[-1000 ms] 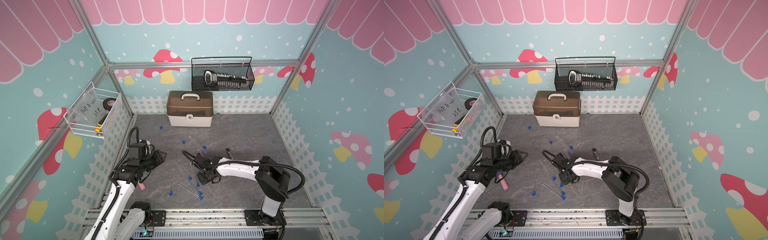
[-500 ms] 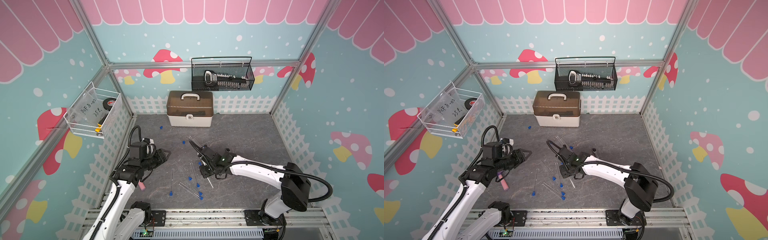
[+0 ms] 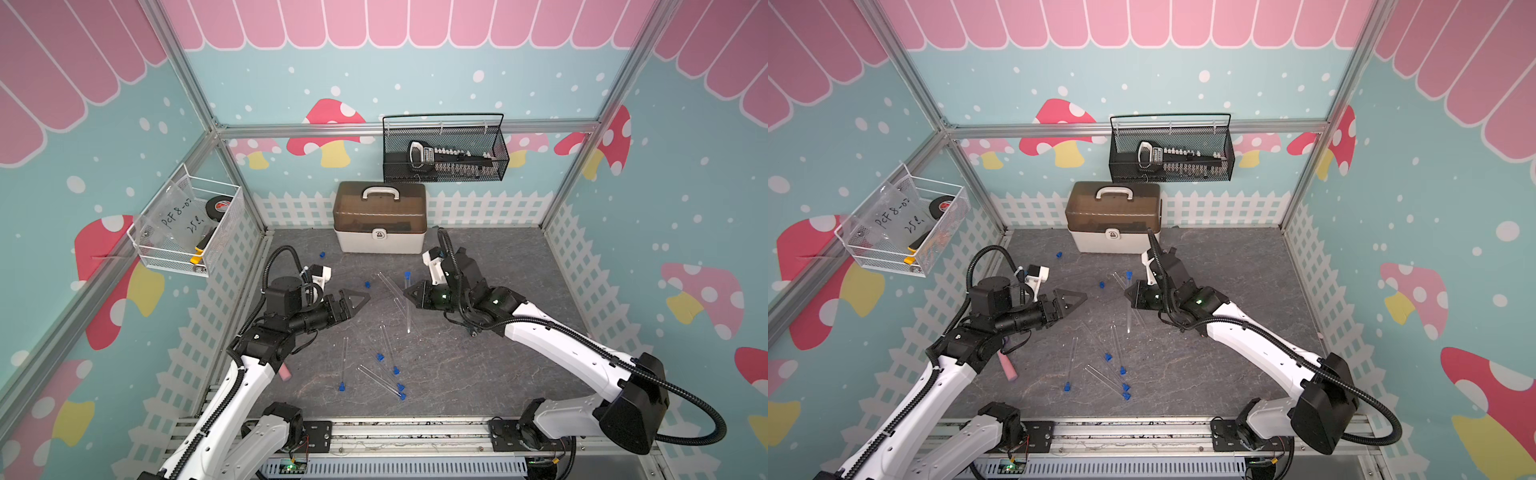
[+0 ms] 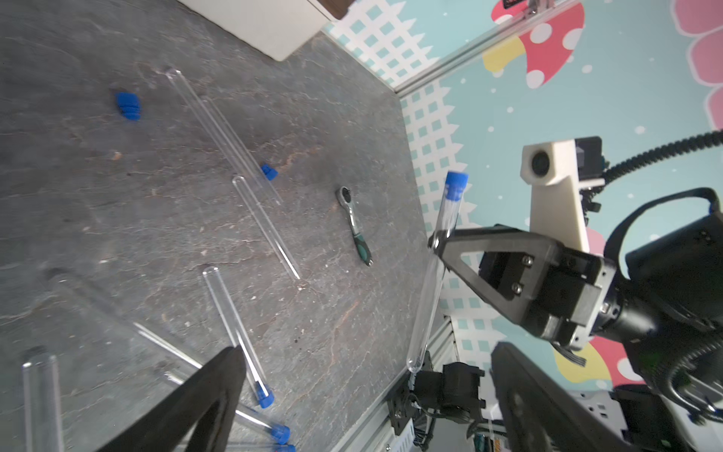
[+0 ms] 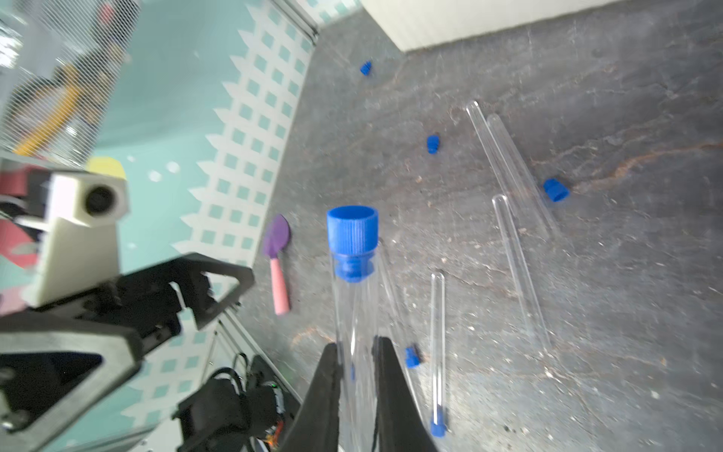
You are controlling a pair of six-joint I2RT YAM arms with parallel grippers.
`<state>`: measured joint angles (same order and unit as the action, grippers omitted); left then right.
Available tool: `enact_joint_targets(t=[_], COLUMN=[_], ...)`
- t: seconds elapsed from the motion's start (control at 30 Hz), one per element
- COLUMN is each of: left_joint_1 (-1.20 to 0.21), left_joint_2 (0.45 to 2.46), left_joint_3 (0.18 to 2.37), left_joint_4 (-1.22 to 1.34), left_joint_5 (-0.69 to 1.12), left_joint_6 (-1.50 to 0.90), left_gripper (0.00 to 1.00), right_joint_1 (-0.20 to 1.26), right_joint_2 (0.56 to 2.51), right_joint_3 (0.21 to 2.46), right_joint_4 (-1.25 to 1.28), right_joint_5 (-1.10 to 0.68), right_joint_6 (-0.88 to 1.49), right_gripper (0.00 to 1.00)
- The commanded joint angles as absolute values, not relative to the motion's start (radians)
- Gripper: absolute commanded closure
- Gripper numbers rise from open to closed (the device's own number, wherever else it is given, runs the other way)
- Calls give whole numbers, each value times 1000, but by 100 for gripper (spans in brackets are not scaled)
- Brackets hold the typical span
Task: Remove stoppers from test tubes
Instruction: Pick up the test tube at the center of the board.
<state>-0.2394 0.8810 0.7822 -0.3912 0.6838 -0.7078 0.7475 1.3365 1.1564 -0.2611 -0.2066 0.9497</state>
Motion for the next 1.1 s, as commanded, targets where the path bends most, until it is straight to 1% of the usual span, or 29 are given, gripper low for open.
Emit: enact_joint_targets(t=[0.0,0.2,0.33,0.43,0.47,0.5,0.57,0.7,0.8,0.87,0.9,1.0,1.03,1.07], left_joint_1=[-260,-331,-381,-389,-389,-390,-394,-403,-405,-405,-405,-405,-405,-405], left_joint_2=[899,987,1047,1084,1090,1095,1111,1153,1180,1194,1201,1226,1234,1237], left_joint_3=[811,863,899,909,910,911,922,944,953,956,954,954,956,956], left_joint_4=[-307,-215,-170,-125,-93,-74,-59,-32,-10,10,25,66,70,74], left_joint_5=[758,783,784,801,812,817,830,866,874,873,875,899,907,910], left_joint_6=[-726,-767,-772,-797,-812,-824,-831,-841,-850,-859,-865,-888,-892,-893], left_gripper=[1,1,6,14,20,23,33,45,51,51,56,77,80,80], right_joint_1=[743,742,742,744,744,744,744,744,744,743,745,744,744,744], right_joint_2=[1328,1340,1342,1348,1347,1344,1338,1345,1352,1356,1355,1345,1344,1340], right_joint_3=[1165,1158,1158,1159,1156,1152,1143,1145,1145,1140,1136,1124,1121,1118], right_joint_4=[-137,-24,17,39,40,43,47,60,76,85,89,94,94,94], right_joint_5=[-258,-312,-322,-340,-341,-337,-329,-336,-347,-358,-359,-356,-356,-359], right_joint_6=[1069,1147,1163,1169,1170,1169,1170,1169,1204,1215,1219,1226,1227,1227], right_gripper=[86,85,85,85,85,85,85,85,85,85,85,85,85,84])
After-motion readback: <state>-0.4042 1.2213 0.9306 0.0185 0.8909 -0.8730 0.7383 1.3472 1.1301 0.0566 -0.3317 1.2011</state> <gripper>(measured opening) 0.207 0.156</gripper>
